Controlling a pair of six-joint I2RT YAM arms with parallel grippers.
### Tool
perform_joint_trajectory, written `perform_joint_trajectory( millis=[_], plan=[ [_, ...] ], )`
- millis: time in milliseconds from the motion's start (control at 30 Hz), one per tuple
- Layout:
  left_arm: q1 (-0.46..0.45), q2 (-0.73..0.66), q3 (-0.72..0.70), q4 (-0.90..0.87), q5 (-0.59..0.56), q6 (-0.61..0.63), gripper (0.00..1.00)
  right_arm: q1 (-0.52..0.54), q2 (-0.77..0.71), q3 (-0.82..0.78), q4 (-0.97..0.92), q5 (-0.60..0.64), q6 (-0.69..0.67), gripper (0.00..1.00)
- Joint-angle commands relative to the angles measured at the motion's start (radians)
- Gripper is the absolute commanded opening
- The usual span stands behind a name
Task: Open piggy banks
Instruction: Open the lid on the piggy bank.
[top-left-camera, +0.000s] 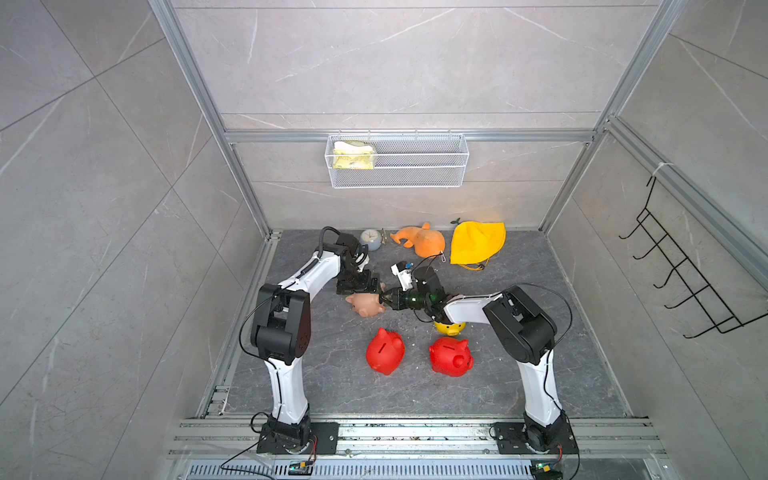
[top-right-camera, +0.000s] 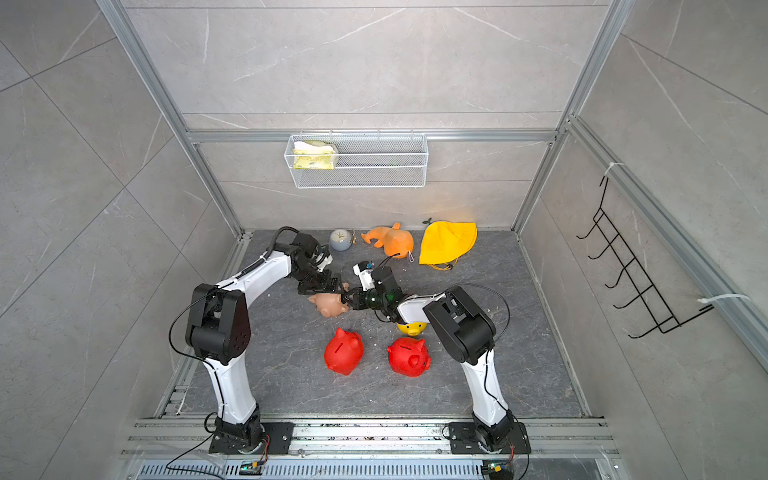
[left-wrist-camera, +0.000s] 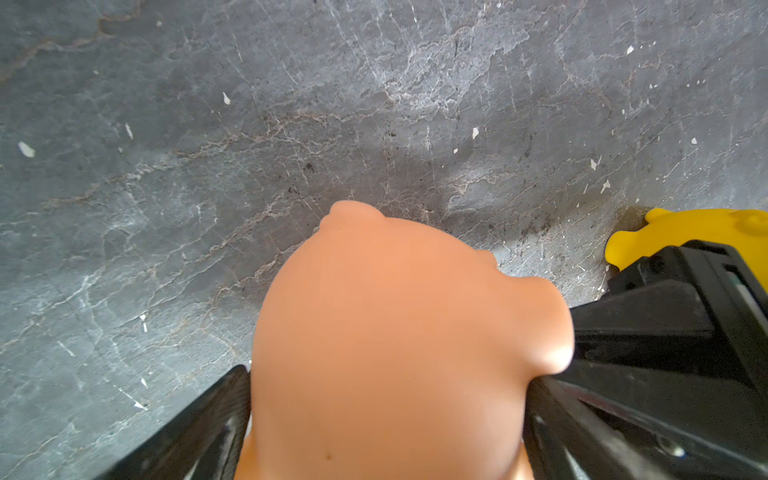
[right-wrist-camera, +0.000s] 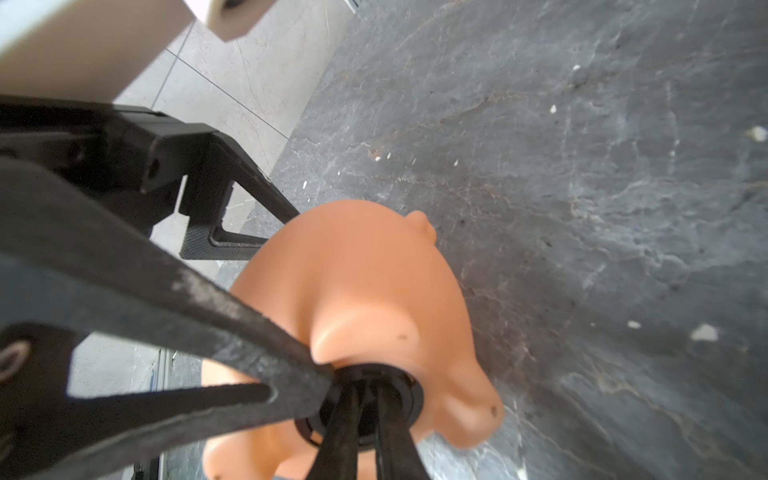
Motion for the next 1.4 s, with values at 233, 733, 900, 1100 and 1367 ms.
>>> perform_joint_trajectory(
  millis=[233,733,900,1100,1367],
  plan=[
    [-0.020,0.031,-0.026,-0.010,0.196,0.065,0.97,0.036,0.064,0.048,0.106,-0.012,-0.033,0.00],
    [0.037,0.039,-0.004,0.026,0.276,0.074,0.99,0.127,0.012,-0.039,0.124,0.075,-0.392,0.00],
    [0.038,0.044,-0.004,0.011,0.303,0.106,0.98,0.186,-0.033,-0.072,0.092,0.148,-0.501,0.00],
    [0.039,0.042,-0.017,0.009,0.390,0.144,0.97,0.230,-0.072,-0.100,0.062,0.231,-0.578,0.00],
    [0.038,0.037,-0.043,0.007,0.433,0.198,0.96,0.276,-0.128,-0.118,-0.020,0.330,-0.692,0.00]
  ],
)
